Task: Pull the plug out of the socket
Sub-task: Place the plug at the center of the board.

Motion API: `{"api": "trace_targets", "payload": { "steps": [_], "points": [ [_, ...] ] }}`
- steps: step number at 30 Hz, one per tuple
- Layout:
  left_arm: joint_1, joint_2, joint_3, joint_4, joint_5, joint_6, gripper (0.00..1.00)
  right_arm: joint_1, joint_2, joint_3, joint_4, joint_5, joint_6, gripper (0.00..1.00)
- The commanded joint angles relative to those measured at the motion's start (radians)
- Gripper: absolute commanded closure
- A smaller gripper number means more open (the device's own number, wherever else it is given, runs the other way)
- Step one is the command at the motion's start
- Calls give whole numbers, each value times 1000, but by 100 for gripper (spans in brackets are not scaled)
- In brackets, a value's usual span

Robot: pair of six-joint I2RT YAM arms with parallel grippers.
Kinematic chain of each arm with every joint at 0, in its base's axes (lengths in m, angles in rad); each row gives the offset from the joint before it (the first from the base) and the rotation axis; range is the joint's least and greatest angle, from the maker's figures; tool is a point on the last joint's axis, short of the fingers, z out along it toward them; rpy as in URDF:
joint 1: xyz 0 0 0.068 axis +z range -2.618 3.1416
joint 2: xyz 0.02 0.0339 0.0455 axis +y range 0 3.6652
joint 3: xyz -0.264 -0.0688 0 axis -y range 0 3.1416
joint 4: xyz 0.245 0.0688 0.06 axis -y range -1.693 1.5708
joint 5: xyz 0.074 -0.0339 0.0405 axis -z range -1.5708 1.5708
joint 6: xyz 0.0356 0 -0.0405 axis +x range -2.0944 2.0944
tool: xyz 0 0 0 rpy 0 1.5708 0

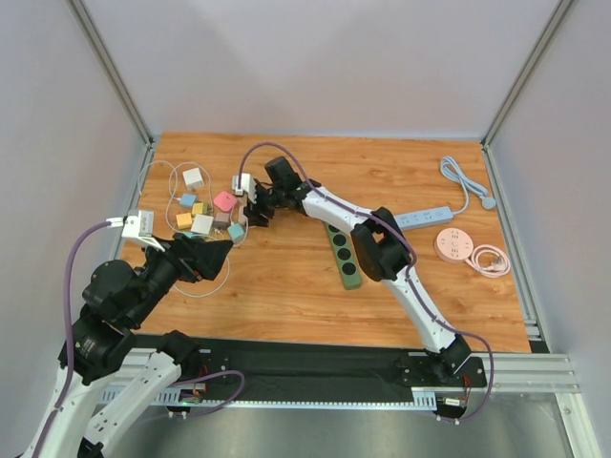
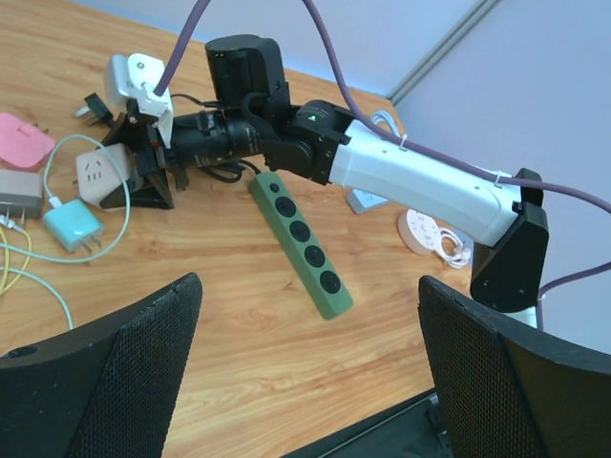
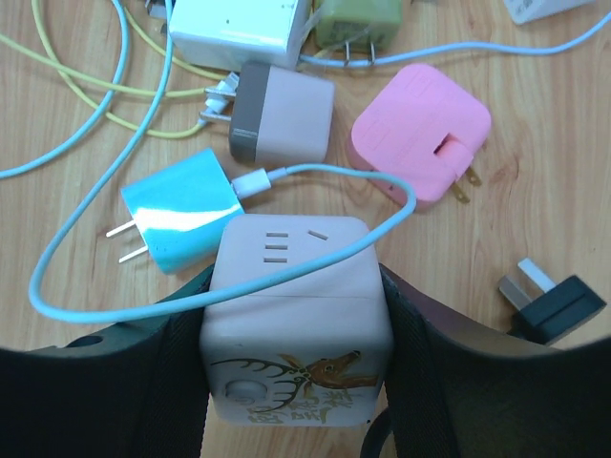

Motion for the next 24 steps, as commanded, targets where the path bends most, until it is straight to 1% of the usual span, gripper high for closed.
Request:
{"api": "trace_targets", "payload": {
  "steps": [1,3,4,6,7,9,10,11,12,13,15,16,18,24],
  "points": [
    [5,-11,-14,-16,-18,2,0,39,18,59,128,-15,-12,90],
    [3,-8,-14,-14,-20,0,0,55,37,59,169,-28,-12,87],
    [5,-10,-16,-10,-18,-3,0,64,44,59,177,-48,-12,82],
    [5,-7,-17,-2,-17,-7,0,85,56,60,179,-60,-12,76],
    [5,-7,-16,7,-15,-9,0,87,57,64,177,-72,-12,69],
    [5,-5,-13,23,-11,-12,0,81,47,73,122,-65,-12,59],
    [5,-2,-13,33,-9,-12,0,76,38,74,92,-51,-12,49],
    [5,1,-7,41,-6,-9,0,64,25,76,64,-42,-12,42],
    [5,4,-2,46,0,-9,0,56,-1,68,32,-37,-12,38],
    [5,7,-1,55,3,-6,0,43,-16,44,16,-34,-12,31],
    [5,16,-2,62,9,-7,0,32,-57,27,-43,-26,-12,22],
    [5,16,-7,67,11,-7,0,24,-70,5,-64,-19,-12,14],
    [3,21,-13,75,14,-7,0,16,-113,-22,-111,-12,-12,0],
    [5,12,-13,64,14,6,0,10,-234,-157,-203,15,-12,0]
  ]
}}
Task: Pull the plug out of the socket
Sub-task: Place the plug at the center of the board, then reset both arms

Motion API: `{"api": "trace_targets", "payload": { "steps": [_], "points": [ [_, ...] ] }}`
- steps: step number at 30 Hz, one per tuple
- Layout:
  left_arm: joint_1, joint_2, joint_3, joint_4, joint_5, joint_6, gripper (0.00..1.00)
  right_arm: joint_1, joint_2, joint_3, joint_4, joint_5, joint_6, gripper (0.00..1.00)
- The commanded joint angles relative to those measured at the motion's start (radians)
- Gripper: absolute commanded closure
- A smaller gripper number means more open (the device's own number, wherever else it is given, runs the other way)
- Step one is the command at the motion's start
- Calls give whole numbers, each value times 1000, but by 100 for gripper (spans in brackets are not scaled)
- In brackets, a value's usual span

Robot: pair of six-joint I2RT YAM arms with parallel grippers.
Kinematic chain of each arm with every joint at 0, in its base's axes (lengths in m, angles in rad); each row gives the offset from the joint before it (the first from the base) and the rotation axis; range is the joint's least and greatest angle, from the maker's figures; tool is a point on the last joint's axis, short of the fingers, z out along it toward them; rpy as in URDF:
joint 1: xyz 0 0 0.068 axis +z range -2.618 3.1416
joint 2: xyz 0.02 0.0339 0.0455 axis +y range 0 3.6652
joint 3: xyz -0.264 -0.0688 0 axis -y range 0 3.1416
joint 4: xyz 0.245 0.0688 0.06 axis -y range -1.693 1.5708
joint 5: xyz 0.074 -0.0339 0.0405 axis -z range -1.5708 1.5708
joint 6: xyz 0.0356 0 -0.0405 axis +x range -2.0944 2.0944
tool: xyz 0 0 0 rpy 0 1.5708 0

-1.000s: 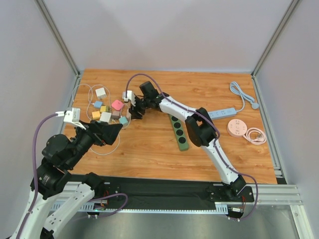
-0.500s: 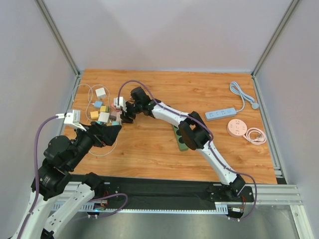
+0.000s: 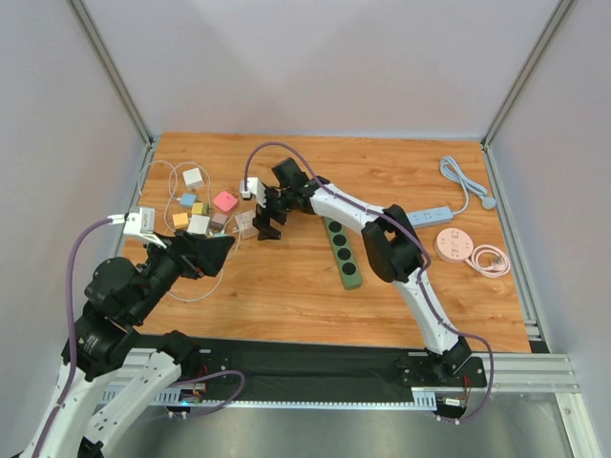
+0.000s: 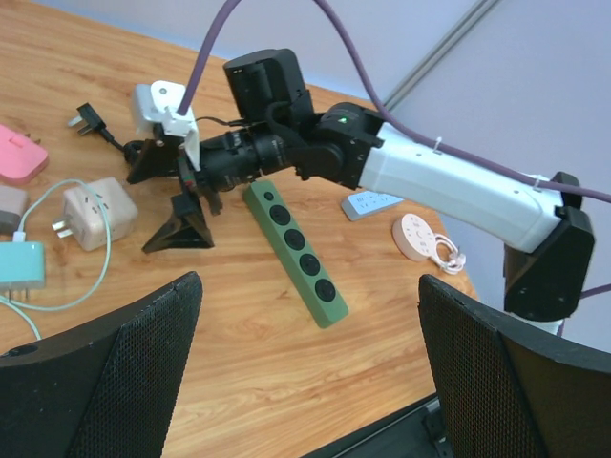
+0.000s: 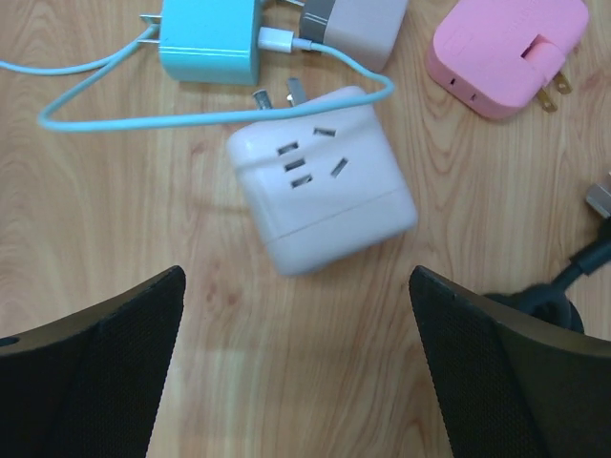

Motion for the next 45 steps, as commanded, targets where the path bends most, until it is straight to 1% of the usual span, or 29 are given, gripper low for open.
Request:
{"api": "trace_targets", "payload": {
  "steps": [1,5,7,8,9,10,11,12,13,15,17,19,20,21,23,24,25,27,31,32,33,37,38,40,43,45],
  "points": [
    [5,-5,1,19,17,19,0,6,-139,-47,-84,17,-5,0],
    [5,-13,4,4,13,49,0,-6,-223,-124,-211,28,-5,0],
    [3,-13,2,-6,11,74,0,-11,-263,-164,-249,80,-5,0],
    [5,-10,1,-10,11,83,0,-11,-315,-193,-262,112,-5,0],
    [5,-8,-2,-13,10,94,0,-15,-349,-259,-256,179,-5,0],
    [3,-4,-4,-18,7,112,0,-21,-383,-303,-250,206,-5,0],
    [5,1,-5,-19,-1,118,0,-27,-454,-339,-233,227,-5,0],
    [3,5,-7,-21,-4,126,0,-50,-490,-404,-227,264,-5,0],
    [3,15,-8,-19,-4,132,0,-61,-557,-431,-222,281,-5,0],
    [5,25,-14,-15,-9,152,0,-107,-616,-484,-233,318,-5,0],
    [5,38,-19,-9,-30,170,0,-148,-694,-511,-262,317,-5,0],
    [3,48,-30,-7,-42,184,0,-228,-769,-557,-270,306,-5,0],
    [5,53,-33,-3,-56,190,0,-260,-795,-575,-257,295,-5,0],
    [5,58,-36,-2,-62,206,0,-326,-824,-598,-245,281,-5,0],
    [5,73,-39,-4,-72,220,0,-388,-913,-667,-205,286,-5,0],
    [3,84,-39,-4,-75,236,0,-443,-943,-693,-190,310,-5,0],
    [3,88,-38,-9,-76,243,0,-464,-998,-731,-178,327,-5,0],
    [5,102,-34,-10,-79,261,0,-523,-1050,-764,-162,384,-5,0],
    [5,110,-34,-10,-90,292,0,-581,-1202,-862,-104,520,-5,0],
    [5,111,-37,-15,-107,299,0,-598,-1226,-903,-89,592,-5,0],
    [5,116,-37,-18,-118,312,0,-606,-1251,-925,-75,617,-5,0],
    [5,137,-39,-42,-209,373,0,-644,-1372,-1008,-24,643,-5,0],
    [5,142,-41,-51,-225,397,0,-647,-1388,-1021,-21,674,-5,0],
    [5,154,-48,-52,-251,419,0,-653,-1429,-1052,-12,680,-5,0],
    [5,168,-71,-35,-337,437,0,-661,-1470,-1094,20,688,-5,0],
    [5,183,-96,-10,-363,444,0,-661,-1484,-1114,42,732,-5,0]
  ]
}}
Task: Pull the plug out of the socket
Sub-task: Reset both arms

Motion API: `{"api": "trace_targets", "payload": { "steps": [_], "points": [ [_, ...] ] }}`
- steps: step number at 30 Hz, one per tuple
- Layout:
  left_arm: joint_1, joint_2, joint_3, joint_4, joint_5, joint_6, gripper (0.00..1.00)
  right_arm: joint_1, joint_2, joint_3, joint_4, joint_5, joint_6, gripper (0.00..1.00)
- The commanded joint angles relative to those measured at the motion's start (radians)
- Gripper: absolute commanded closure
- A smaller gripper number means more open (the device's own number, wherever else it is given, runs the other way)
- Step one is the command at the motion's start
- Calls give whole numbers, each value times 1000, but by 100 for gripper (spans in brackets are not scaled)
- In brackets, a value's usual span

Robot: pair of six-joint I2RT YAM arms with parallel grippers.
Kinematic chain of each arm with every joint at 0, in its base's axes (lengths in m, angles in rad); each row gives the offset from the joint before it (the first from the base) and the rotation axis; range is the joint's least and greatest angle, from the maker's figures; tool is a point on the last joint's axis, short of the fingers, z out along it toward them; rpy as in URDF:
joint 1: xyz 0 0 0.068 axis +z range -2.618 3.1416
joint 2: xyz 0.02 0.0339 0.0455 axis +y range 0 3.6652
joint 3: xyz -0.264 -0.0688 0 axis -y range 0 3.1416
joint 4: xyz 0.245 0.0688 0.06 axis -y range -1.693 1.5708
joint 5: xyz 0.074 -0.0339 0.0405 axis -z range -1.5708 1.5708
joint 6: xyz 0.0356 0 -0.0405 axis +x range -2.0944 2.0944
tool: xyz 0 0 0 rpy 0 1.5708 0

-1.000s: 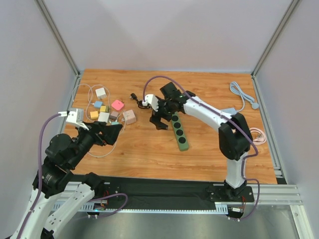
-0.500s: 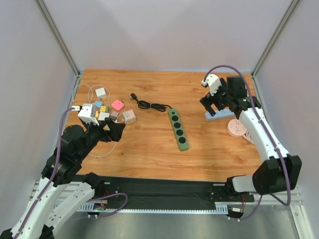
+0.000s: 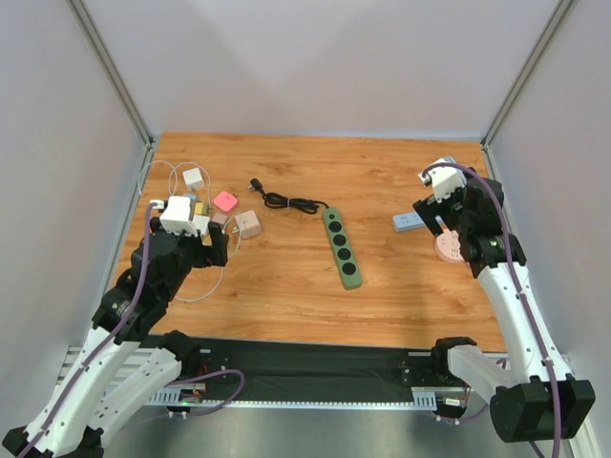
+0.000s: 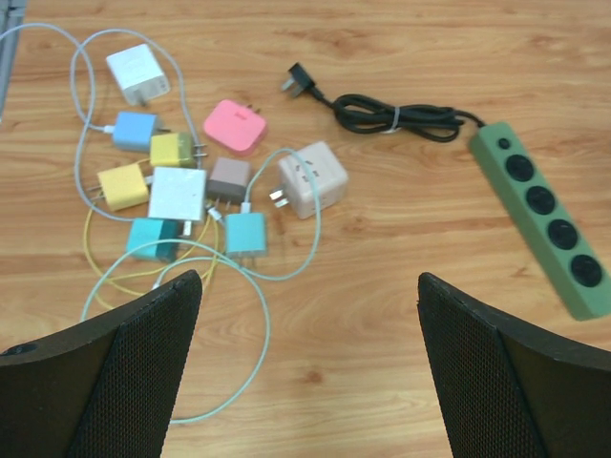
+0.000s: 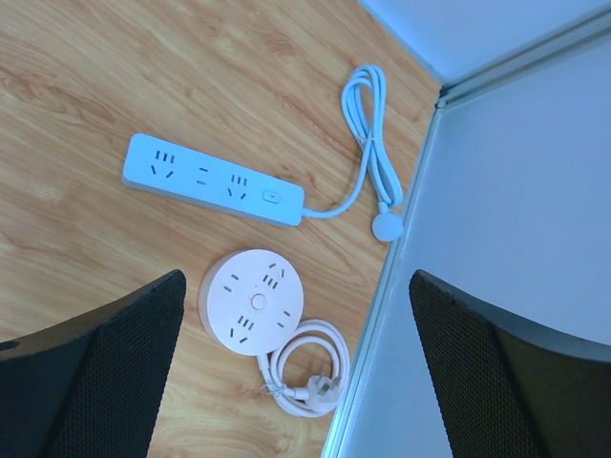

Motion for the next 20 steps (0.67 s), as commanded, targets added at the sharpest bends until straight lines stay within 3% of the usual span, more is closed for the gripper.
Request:
{"api": "trace_targets", "payload": {
  "steps": [1,10,20],
  "points": [
    [9,24,-34,32,-100,61,0,-6,-42,-40,93,89,-5,0],
    [145,103,-72,89,15,36,0,-6,-74,-106,156,173,-5,0],
    [162,89,-92,90,35,55,0,-7,-52,-117,172,205,-5,0]
  ]
}}
